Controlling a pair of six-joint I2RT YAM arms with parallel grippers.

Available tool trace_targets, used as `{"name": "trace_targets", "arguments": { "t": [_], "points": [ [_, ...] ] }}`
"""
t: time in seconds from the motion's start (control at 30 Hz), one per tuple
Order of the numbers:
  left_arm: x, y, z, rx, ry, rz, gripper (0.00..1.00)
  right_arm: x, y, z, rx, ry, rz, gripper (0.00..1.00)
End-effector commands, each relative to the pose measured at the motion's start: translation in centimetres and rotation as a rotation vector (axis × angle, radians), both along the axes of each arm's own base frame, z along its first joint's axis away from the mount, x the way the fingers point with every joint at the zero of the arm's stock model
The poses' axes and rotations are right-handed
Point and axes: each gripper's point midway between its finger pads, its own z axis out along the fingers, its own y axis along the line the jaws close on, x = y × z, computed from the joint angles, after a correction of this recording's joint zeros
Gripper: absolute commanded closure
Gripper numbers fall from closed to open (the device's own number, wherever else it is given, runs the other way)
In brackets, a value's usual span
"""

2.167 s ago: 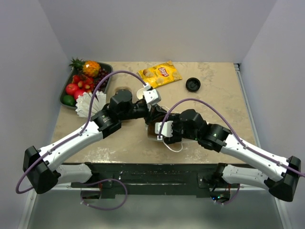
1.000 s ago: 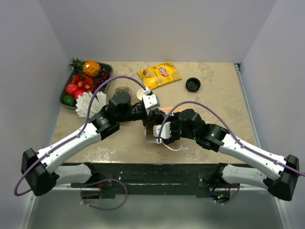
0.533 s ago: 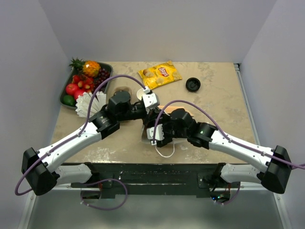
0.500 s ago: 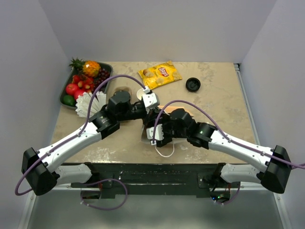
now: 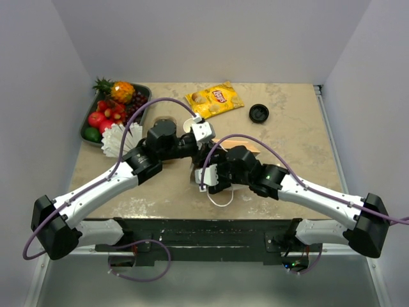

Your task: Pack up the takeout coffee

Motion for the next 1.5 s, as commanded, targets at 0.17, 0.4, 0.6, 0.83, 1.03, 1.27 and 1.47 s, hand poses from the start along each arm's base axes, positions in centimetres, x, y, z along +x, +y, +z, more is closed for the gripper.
{"name": "trace_targets", "arguments": {
  "t": [0.17,0.4,0.6,0.83,1.03,1.27,1.47],
  "points": [
    [-1.6,-1.0,0.1,-0.005,0.038,-0.081,1.0,2.0,-0.6,5.8,0.117,-0.116,-0.108,1.0],
    [-1.9,-1.6,0.2,-0.015,0.061,-0.109,1.0,3.0,0.3,4.8,0.119,-0.147,-0.109,1.0],
    [-2.0,-1.6,0.4,-0.019,0.069,-0.112,1.0,3.8,1.3,3.0,0.095,-0.152,-0.101,1.0],
    [-1.9,-1.6,0.2,-0.023,0.083,-0.118,1.0,4.5,1.3,2.2,0.084,-0.175,-0.126,1.0],
    [-1.9,-1.7,0.4,-0.029,0.082,-0.128,1.0,4.7,1.0,0.3,0.041,-0.156,-0.141,1.0],
    [-2.2,-1.7,0.7,-0.037,0.09,-0.148,1.0,5.3,0.6,-1.6,0.008,-0.127,-0.172,1.0],
    [-2.6,-1.9,0.9,-0.042,0.106,-0.186,1.0,7.0,-0.8,-2.8,-0.022,-0.076,-0.237,1.0]
  ]
}}
